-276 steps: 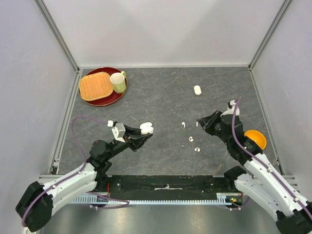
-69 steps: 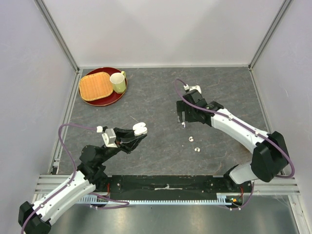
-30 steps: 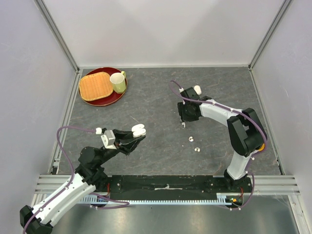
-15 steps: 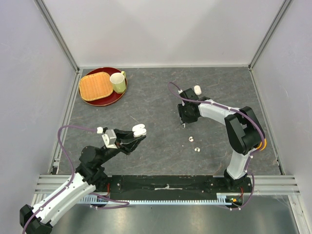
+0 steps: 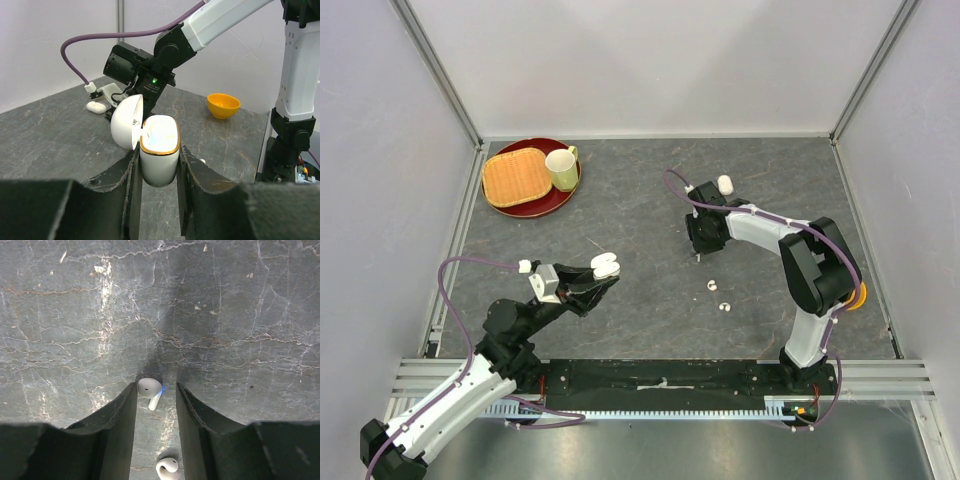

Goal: Insert the wireless bluetooth earbuds into the charging case
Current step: Pick up the earbud from the center of the board.

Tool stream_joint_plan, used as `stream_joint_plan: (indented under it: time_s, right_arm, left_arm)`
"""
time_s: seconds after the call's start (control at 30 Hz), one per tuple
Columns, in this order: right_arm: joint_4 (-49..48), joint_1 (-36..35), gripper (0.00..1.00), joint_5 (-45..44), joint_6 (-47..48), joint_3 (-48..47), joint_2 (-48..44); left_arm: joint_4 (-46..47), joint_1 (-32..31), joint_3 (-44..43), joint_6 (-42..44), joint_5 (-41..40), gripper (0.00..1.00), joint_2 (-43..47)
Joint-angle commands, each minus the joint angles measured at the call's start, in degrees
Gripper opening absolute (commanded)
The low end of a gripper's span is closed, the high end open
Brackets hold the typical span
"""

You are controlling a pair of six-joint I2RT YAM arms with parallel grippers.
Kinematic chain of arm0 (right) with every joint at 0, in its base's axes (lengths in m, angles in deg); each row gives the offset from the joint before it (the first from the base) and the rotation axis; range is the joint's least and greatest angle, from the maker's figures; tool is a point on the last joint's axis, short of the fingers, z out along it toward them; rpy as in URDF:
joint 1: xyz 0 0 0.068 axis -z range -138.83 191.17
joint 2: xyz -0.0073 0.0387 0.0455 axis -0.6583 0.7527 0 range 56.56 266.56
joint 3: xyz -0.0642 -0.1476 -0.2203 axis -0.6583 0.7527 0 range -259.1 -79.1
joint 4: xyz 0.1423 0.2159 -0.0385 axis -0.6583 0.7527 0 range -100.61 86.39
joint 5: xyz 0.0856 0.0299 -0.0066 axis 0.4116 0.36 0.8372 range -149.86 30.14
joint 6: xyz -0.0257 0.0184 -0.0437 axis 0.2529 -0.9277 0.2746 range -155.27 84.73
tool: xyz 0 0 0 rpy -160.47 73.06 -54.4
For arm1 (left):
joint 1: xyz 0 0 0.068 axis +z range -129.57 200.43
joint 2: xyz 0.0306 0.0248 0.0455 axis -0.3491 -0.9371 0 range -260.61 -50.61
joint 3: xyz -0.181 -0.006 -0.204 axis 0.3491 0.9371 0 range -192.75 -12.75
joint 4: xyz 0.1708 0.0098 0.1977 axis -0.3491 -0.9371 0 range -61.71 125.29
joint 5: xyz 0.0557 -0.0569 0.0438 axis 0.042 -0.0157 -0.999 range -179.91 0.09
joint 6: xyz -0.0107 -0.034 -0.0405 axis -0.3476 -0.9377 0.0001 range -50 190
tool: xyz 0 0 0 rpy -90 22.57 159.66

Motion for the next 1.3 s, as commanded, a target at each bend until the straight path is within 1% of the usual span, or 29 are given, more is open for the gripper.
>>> stream_joint_plan:
  time_s: [0.0,0.17,0.5,0.7,0.87,0.9,0.93,1.17,1.27]
  right_arm:
    - [-1.12,-0.64,0.43,-0.61,0.33,-2.10,0.68]
    - [-1.29,-2.05,0.42,-2.10,-0.19,-2.19,1.12]
    - [-1.29,-2.14,0.40,-5.18,-0.28,-1.93,2.00]
    - [-1.29,-2.22,0.36,-5.54,0.86,-2.19,2.61]
    - [-1.29,-2.22,0.36,-3.87,1.39,-2.10,2.35]
    - [-1.29,-2.22,0.34,-3.61,1.47,-2.02,2.35]
    - [-1.29,-2.22,0.29,-3.60,1.56,-1.84,2.09]
    - [-1.21,-2.22,0.29,-4.30,0.69,-0.96,2.00]
    - [-1.12,-2.22,0.26,-5.36,-0.54,-0.52,1.56]
  left_arm:
    - [0.84,0.10,-1.13,-0.75,-0.65,0.02,-0.68]
    - [1.02,0.10,-0.96,-1.10,-0.74,0.02,-0.94]
    - [0.49,0.10,-0.87,-1.36,-0.91,0.02,0.03]
    - [0.40,0.02,-0.87,-1.36,-1.00,0.02,0.11]
    - [0.23,0.10,-0.87,-1.54,-1.00,0.02,0.20]
    - [0.23,0.10,-0.87,-1.62,-1.17,0.02,0.20]
    - [0.23,0.10,-0.78,-1.71,-1.09,0.02,0.38]
    - [-0.03,0.10,-0.87,-1.89,-1.18,0.02,0.46]
    - [-0.03,0.02,-0.96,-1.98,-1.18,0.02,0.46]
